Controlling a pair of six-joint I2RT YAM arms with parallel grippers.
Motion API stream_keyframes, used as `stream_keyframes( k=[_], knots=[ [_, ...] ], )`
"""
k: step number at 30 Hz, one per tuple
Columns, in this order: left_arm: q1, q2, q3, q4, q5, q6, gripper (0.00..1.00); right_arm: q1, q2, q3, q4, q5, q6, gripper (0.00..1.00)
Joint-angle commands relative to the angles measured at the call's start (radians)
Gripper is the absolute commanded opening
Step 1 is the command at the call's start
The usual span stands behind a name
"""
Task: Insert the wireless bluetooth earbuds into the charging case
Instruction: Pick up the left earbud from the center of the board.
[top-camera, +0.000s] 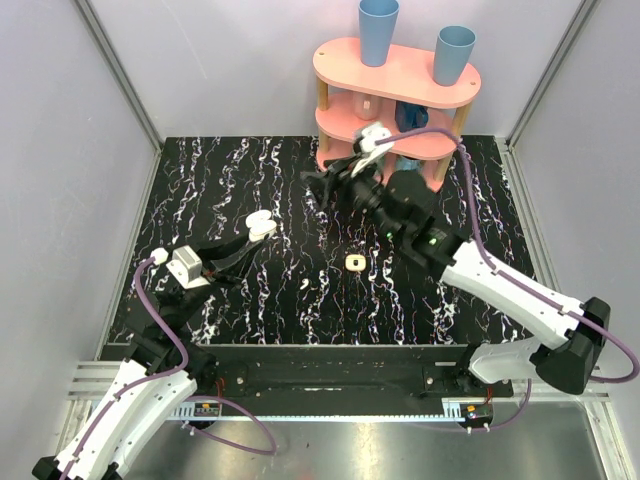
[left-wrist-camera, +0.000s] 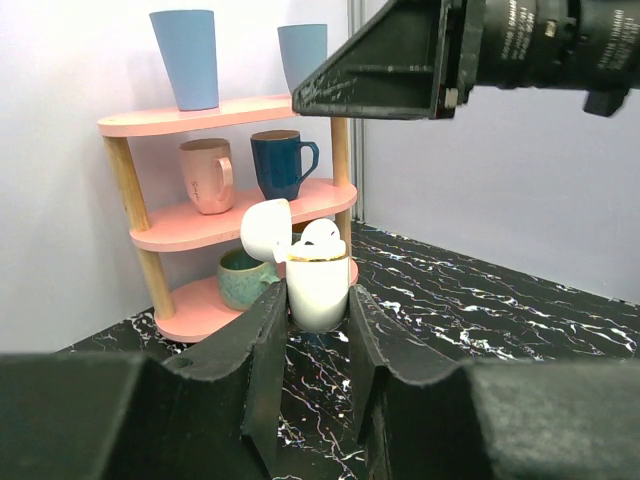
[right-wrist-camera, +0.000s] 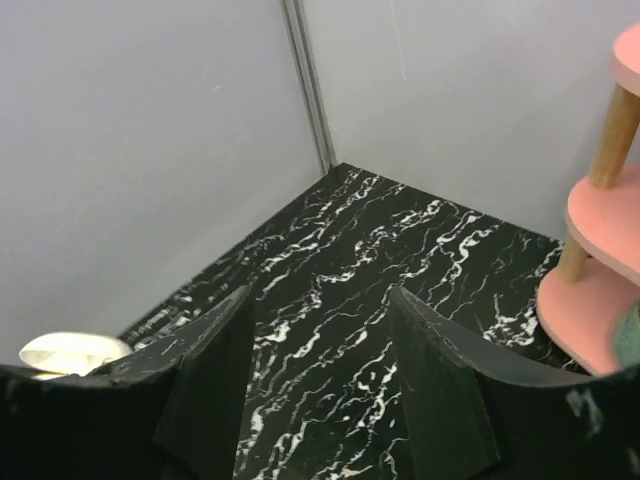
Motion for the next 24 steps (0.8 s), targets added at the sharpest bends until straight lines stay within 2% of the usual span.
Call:
stream_keyframes(
  k=[1, 4, 7, 9, 12, 15, 17, 21, 24],
  knots=[
    [0.003, 0.003, 0.011, 0.061, 0.000, -0.005, 0.00, -0.101, -0.057, 0.028, -0.073, -0.315, 0.324, 0.64],
    [0.001, 0.006, 0.009, 0.069, 0.006, -0.010, 0.00, -0.121, -0.050, 0.011, -0.044, -0.456, 0.399, 0.63],
    [0.003, 0.010, 0.015, 0.070, 0.013, -0.010, 0.00, -0.137, -0.056, -0.033, -0.030, -0.438, 0.514, 0.63],
    [0.001, 0.013, 0.017, 0.078, 0.013, -0.010, 0.00, -0.169, -0.060, -0.060, -0.082, -0.342, 0.600, 0.63],
    [0.001, 0.019, 0.017, 0.092, 0.019, -0.017, 0.00, -0.210, -0.041, -0.115, -0.098, -0.346, 0.672, 0.59],
    [0.001, 0.025, 0.014, 0.107, 0.031, -0.028, 0.00, -0.210, -0.011, -0.149, -0.075, -0.381, 0.668, 0.59],
    [0.001, 0.029, -0.002, 0.126, 0.036, -0.028, 0.00, -0.212, 0.003, -0.156, -0.104, -0.349, 0.675, 0.59],
    [0.003, 0.039, -0.063, 0.259, 0.043, -0.057, 0.00, -0.229, 0.060, -0.190, -0.212, -0.291, 0.646, 0.61],
    [0.003, 0.057, -0.113, 0.370, 0.046, -0.077, 0.00, -0.235, 0.103, -0.218, -0.244, -0.317, 0.654, 0.60]
  ],
)
